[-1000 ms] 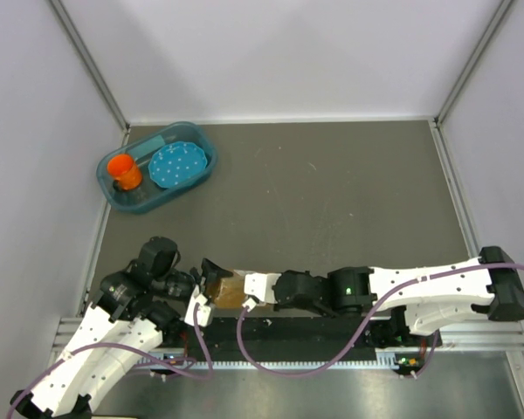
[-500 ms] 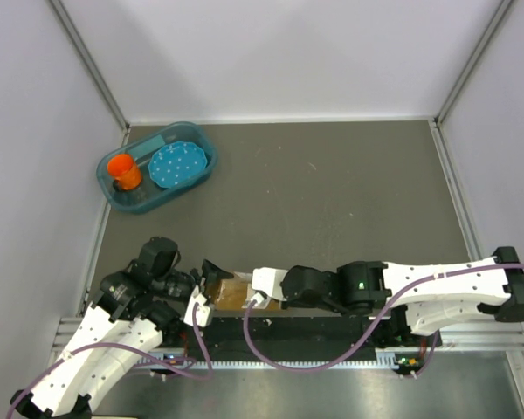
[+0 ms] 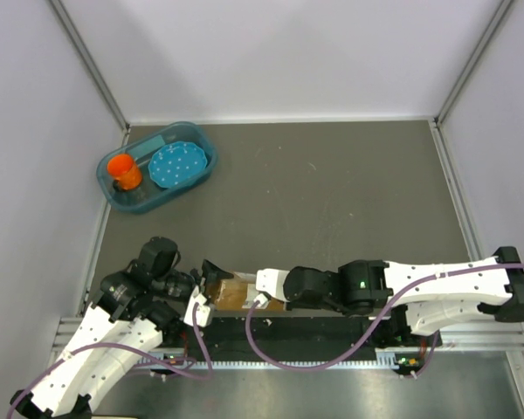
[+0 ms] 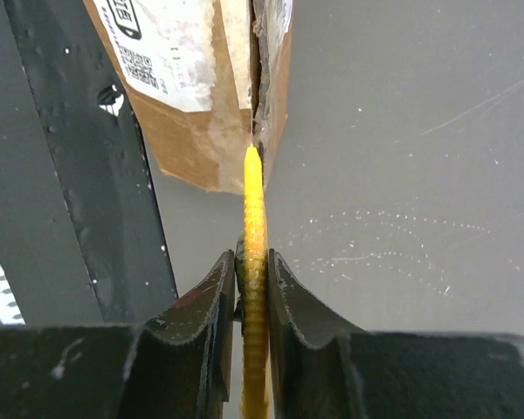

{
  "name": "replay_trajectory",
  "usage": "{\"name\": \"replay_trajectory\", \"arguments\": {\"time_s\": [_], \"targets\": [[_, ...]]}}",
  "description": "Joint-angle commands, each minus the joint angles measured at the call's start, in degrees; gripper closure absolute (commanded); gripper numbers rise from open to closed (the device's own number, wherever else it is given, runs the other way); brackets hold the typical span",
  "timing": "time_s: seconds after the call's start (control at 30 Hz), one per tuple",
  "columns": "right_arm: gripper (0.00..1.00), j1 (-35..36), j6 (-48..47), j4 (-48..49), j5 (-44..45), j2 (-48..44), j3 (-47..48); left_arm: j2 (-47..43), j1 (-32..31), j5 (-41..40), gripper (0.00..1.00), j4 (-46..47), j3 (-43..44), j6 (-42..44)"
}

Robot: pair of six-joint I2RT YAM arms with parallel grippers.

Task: Unpack the express box
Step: Cut the express box at the center of the board.

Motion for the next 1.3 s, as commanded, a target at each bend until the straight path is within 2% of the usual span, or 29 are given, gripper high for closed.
{"name": "replay_trajectory", "arguments": {"time_s": [0.0, 0.43, 1.27], "targets": [[1.00, -0.4, 1.5, -6.4, 1.2, 1.2, 3.0, -0.3, -0.3, 2.3, 0.55, -3.8, 0.3, -2.0], [1.00, -1.5, 2.1, -12.3, 0.9, 2.8, 6.5, -0.3, -0.3, 2.6, 0.55, -3.8, 0.5, -2.3], [1.00, -2.4, 0.0, -6.1, 0.6, 3.5, 6.5, 0.2, -0.3, 2.9, 0.55, -3.6, 1.0, -2.3]]}}
